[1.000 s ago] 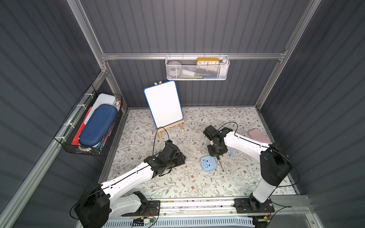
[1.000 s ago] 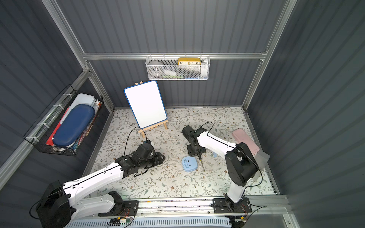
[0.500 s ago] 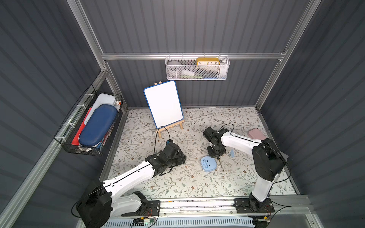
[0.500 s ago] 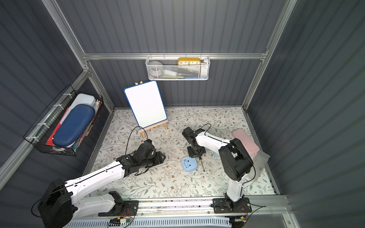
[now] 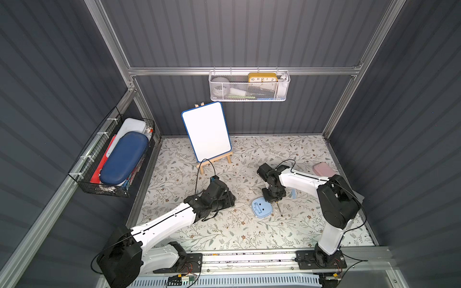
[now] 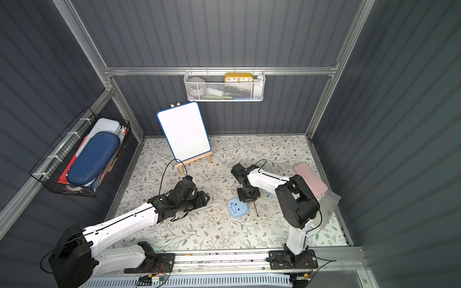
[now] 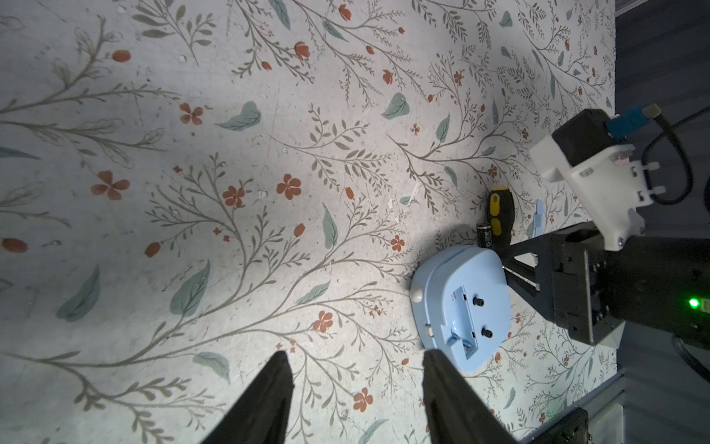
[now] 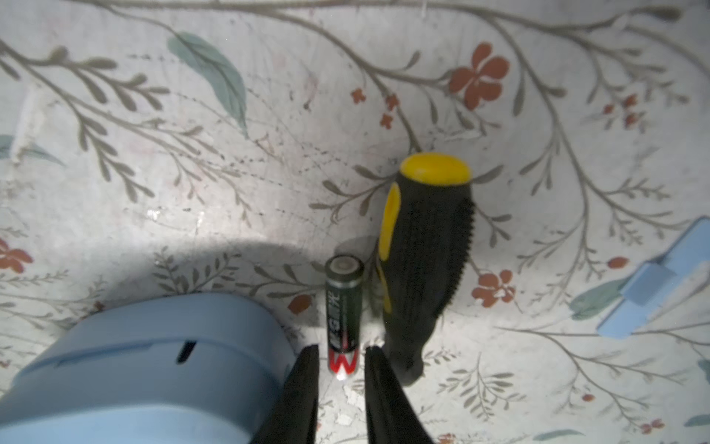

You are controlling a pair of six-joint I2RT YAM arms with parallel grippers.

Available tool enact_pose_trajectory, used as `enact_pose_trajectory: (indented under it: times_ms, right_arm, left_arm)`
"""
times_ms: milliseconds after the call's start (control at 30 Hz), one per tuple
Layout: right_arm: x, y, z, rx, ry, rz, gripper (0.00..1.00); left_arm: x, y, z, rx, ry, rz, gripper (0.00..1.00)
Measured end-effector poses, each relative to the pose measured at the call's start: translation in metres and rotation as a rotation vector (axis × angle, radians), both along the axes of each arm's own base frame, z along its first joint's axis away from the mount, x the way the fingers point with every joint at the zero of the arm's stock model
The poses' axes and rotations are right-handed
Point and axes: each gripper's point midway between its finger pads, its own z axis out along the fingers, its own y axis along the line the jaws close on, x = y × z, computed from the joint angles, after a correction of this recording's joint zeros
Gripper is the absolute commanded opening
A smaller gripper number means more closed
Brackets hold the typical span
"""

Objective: Remove the battery from the alarm
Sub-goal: Remove the battery from the alarm, then pick up the cover from the center of the board.

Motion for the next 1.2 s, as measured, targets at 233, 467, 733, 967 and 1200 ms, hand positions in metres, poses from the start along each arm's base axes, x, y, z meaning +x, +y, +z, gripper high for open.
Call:
enact_pose_trajectory:
  times_ms: [233, 467, 733, 967, 1200]
  right_arm:
    - [0.005, -0.003, 0.041, 0.048, -0.117, -0.038, 0.33]
    - [0.026, -0.056, 0.072, 0.03, -0.254, -0.216, 0.27]
    - [0.017, -0.112, 0.018, -0.088, -0.097, -0.364, 0.25]
    - [0.041, -0.115, 0.021, -0.069, -0.127, -0.399, 0.23]
    - [0.046, -0.119, 0.004, -0.086, -0.088, -0.413, 0.23]
  left_arm:
    - [0.0, 0.0, 0.001, -0.001, -0.001, -0.001, 0.59]
    - [0.003, -0.003, 0.0, 0.005, -0.006, -0.01, 0.59]
    - [0.005, -0.006, -0.004, 0.016, -0.015, -0.031, 0.59]
    - [0.012, -0.008, -0.009, 0.015, -0.017, -0.047, 0.59]
    - [0.017, -0.008, -0.009, 0.011, -0.024, -0.057, 0.59]
